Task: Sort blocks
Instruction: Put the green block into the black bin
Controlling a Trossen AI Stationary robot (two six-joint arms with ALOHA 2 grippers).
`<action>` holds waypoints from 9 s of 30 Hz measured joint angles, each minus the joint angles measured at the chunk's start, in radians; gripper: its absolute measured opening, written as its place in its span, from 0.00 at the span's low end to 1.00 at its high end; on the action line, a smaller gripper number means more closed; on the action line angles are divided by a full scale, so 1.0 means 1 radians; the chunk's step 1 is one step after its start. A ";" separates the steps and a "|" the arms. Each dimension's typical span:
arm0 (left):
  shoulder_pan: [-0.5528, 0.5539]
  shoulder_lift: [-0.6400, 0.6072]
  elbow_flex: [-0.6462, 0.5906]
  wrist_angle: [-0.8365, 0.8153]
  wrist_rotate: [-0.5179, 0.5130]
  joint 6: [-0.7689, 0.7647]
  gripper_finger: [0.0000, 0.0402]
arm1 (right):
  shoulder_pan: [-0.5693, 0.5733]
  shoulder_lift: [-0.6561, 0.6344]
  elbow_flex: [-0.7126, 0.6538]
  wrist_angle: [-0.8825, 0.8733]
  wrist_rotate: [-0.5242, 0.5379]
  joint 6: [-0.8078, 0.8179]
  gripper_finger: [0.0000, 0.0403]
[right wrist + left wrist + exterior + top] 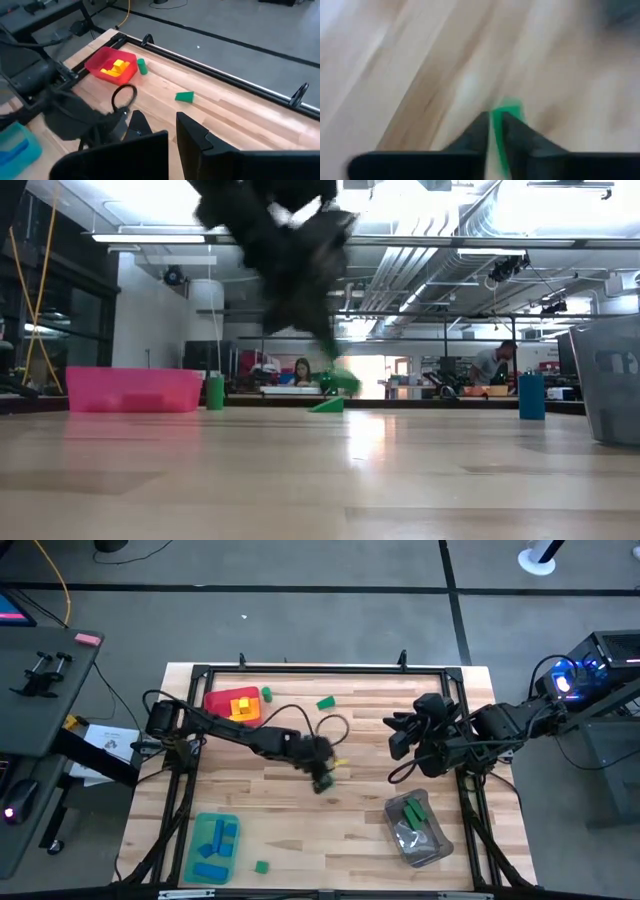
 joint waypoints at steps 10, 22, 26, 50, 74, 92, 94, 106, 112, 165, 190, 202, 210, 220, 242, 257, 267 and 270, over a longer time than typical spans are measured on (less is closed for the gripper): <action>-0.004 0.015 0.231 0.409 0.088 0.277 0.01 | 0.000 -0.014 0.000 0.027 0.007 0.101 0.00; -0.033 0.043 0.249 0.234 0.099 0.403 0.06 | 0.000 -0.015 0.000 0.044 -0.001 0.102 0.00; -0.069 0.110 0.247 0.230 0.245 0.537 0.17 | 0.000 -0.015 0.000 0.044 -0.001 0.101 0.00; -0.179 0.508 0.473 0.303 0.224 1.036 0.51 | 0.000 -0.008 0.001 0.055 -0.105 0.147 0.00; -0.017 0.462 0.479 -0.383 0.421 0.654 0.51 | 0.000 -0.005 0.001 0.059 -0.137 0.143 0.00; -0.068 0.154 0.353 -0.420 0.296 0.809 0.51 | 0.000 -0.005 0.001 0.034 -0.121 0.117 0.00; -0.105 0.147 0.293 -0.344 0.290 0.854 0.51 | 0.000 -0.005 0.001 0.033 -0.120 0.117 0.00; -0.191 0.159 0.147 -0.109 -0.020 0.906 0.51 | 0.000 -0.005 0.001 0.012 -0.120 0.117 0.00; -0.166 0.158 0.148 -0.158 0.073 0.880 0.51 | 0.000 -0.005 0.001 0.012 -0.121 0.117 0.00; -0.101 0.335 0.543 0.477 0.225 0.648 0.07 | 0.000 -0.006 0.001 0.178 -0.029 0.012 0.00; -0.066 0.351 0.661 0.080 0.207 0.689 0.48 | 0.000 -0.006 0.001 0.178 -0.050 -0.018 0.00; 0.300 0.002 0.265 -0.254 0.025 0.482 0.41 | 0.000 -0.005 0.001 0.170 -0.021 -0.064 0.00; 0.528 -0.180 0.128 -0.465 -0.130 0.602 0.40 | 0.000 -0.005 0.001 0.166 -0.006 -0.065 0.00; 0.811 -0.079 0.187 -0.626 -0.059 0.592 0.55 | 0.000 -0.005 0.001 0.172 0.003 -0.035 0.00; 0.799 0.070 0.199 -0.703 -0.066 0.618 0.62 | 0.000 -0.005 0.001 0.179 0.003 0.013 0.00; 0.799 0.090 0.199 -0.675 -0.072 0.643 0.58 | 0.000 -0.005 0.001 0.179 0.003 0.012 0.00; 0.799 0.089 0.199 -0.670 -0.071 0.644 0.33 | 0.000 -0.005 0.001 0.179 0.003 0.011 0.00; 0.799 0.088 0.199 -0.671 -0.073 0.645 0.26 | 0.000 -0.005 0.001 0.179 0.003 0.011 0.00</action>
